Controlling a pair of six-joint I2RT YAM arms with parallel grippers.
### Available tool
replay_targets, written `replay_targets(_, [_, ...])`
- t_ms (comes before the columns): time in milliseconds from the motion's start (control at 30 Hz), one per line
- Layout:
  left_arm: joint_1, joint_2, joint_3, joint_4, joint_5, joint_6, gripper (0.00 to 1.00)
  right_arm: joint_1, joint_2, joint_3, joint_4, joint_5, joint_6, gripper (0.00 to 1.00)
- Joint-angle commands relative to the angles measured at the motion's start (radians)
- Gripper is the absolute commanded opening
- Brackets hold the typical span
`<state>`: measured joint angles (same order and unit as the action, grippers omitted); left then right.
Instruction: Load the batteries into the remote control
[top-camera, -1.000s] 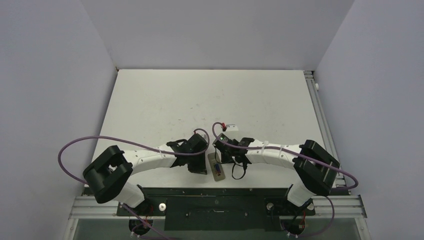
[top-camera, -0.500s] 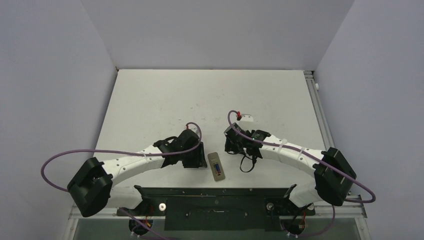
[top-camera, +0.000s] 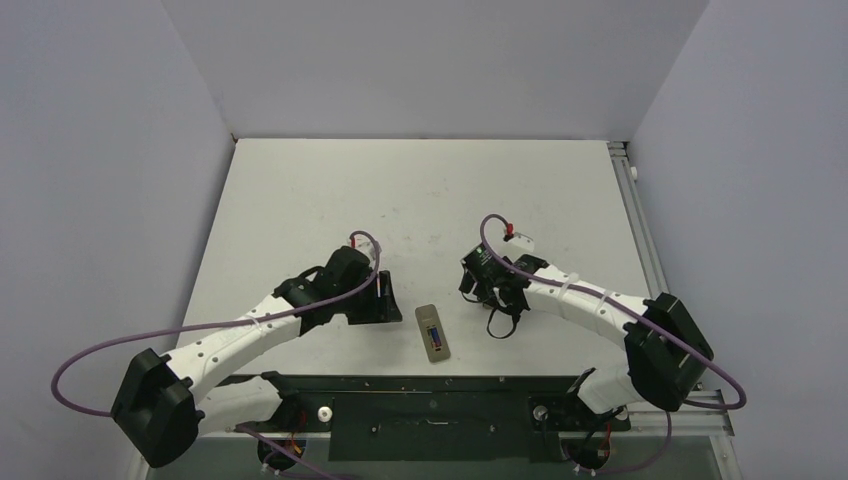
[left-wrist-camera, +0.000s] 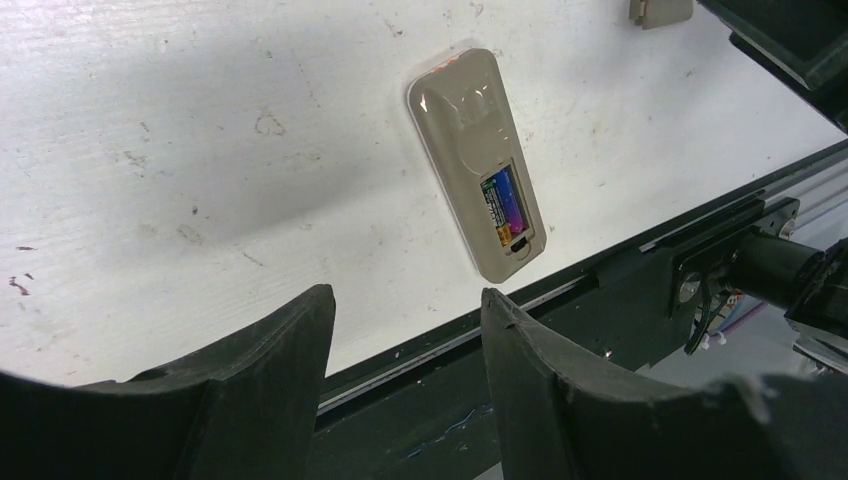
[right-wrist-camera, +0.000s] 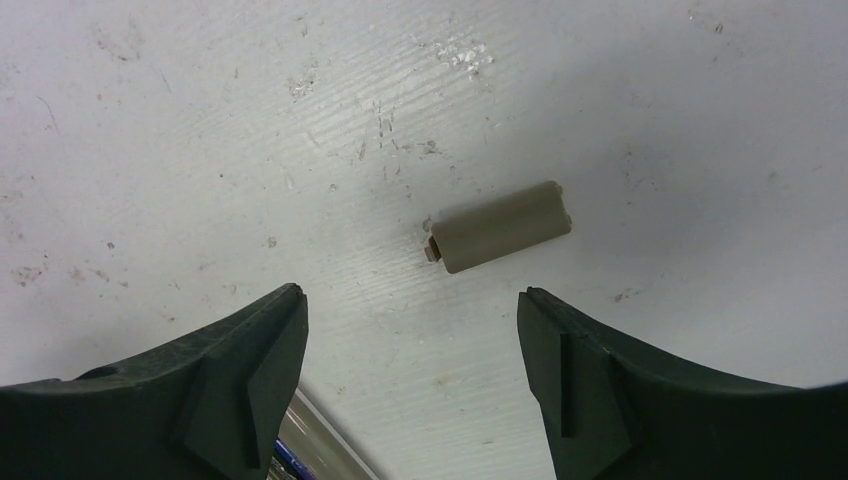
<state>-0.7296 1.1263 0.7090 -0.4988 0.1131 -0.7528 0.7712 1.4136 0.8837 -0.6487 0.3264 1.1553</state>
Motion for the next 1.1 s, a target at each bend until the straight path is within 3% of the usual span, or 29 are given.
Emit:
replay_targets(0, [0.045, -0.043, 0.015, -0.041, 0.076, 0.086, 0.53, -0.009, 0.018, -0.012, -0.007, 0.013, 0.151, 0.74])
replay_targets(367, [0.075, -0.053, 0.054, -0.093, 0.184, 0.171, 0.54, -0.047, 0.069, -0.009, -0.070, 0.005, 0.388, 0.66])
replay_targets(1067, [0.075, -0.075, 0.038, -0.073, 0.272, 0.204, 0.54, -0.082, 0.207, 0.039, -0.113, -0.034, 0.556, 0.58])
